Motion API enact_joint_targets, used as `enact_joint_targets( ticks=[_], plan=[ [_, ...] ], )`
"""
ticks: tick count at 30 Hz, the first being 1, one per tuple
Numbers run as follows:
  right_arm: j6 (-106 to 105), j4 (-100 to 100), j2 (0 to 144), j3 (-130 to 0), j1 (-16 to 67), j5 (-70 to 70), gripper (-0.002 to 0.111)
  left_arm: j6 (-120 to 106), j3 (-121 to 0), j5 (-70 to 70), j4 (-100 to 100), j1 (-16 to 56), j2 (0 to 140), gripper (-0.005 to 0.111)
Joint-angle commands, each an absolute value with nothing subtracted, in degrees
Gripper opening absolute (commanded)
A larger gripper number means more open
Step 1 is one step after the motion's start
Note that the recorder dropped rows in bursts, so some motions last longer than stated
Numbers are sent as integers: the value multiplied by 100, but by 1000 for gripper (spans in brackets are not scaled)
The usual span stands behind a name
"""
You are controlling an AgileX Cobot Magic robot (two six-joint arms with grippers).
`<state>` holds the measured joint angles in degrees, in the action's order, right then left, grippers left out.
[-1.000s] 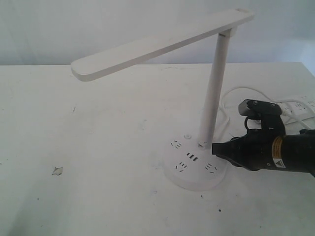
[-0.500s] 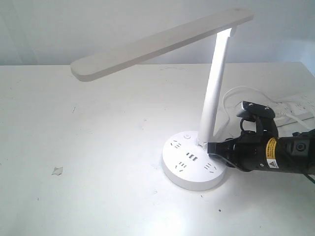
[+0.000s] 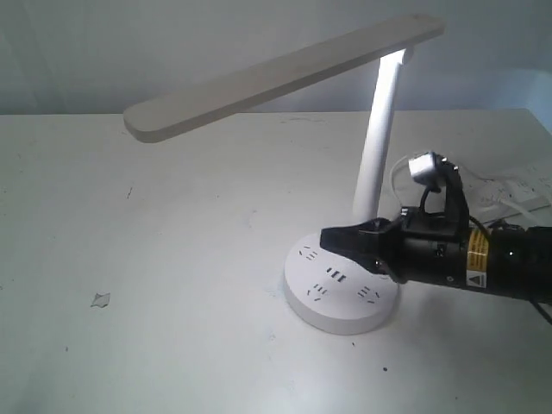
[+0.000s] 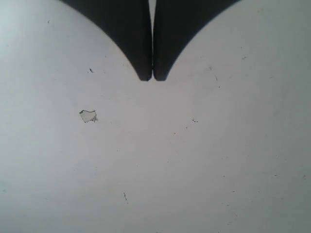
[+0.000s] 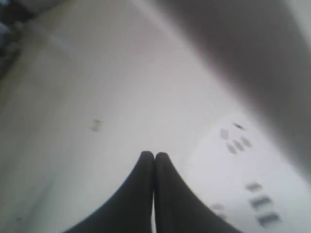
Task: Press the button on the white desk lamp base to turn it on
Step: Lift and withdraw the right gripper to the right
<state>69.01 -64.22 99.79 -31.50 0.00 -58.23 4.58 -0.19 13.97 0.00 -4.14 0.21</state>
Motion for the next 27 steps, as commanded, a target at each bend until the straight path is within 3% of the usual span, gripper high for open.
enact_joint_targets(
  ticks=[1, 9, 13, 15, 20, 23, 27],
  plan=[
    [6578, -6804, 9606, -3130, 5, -6996, 0, 475, 0, 1414, 0, -382, 0, 0],
    [5625, -6892, 8405, -2530, 18, -6996, 0, 475, 0, 1414, 0, -382, 0, 0],
    [4323, -6139, 6860, -1552, 18, -6996, 0, 475, 0, 1414, 0, -382, 0, 0],
    [4001, -5303, 5682, -1066, 18, -6246, 0, 475, 0, 1414, 0, -382, 0, 0],
    [2860, -2723, 1936, -605, 18, -1724, 0, 475, 0, 1414, 0, -382, 0, 0],
    [2654, -2523, 301, -605, 8, -1339, 0, 475, 0, 1414, 0, -382, 0, 0],
    [2493, -2532, 0, -605, 0, -979, 0, 475, 0, 1414, 0, -382, 0, 0]
  ],
)
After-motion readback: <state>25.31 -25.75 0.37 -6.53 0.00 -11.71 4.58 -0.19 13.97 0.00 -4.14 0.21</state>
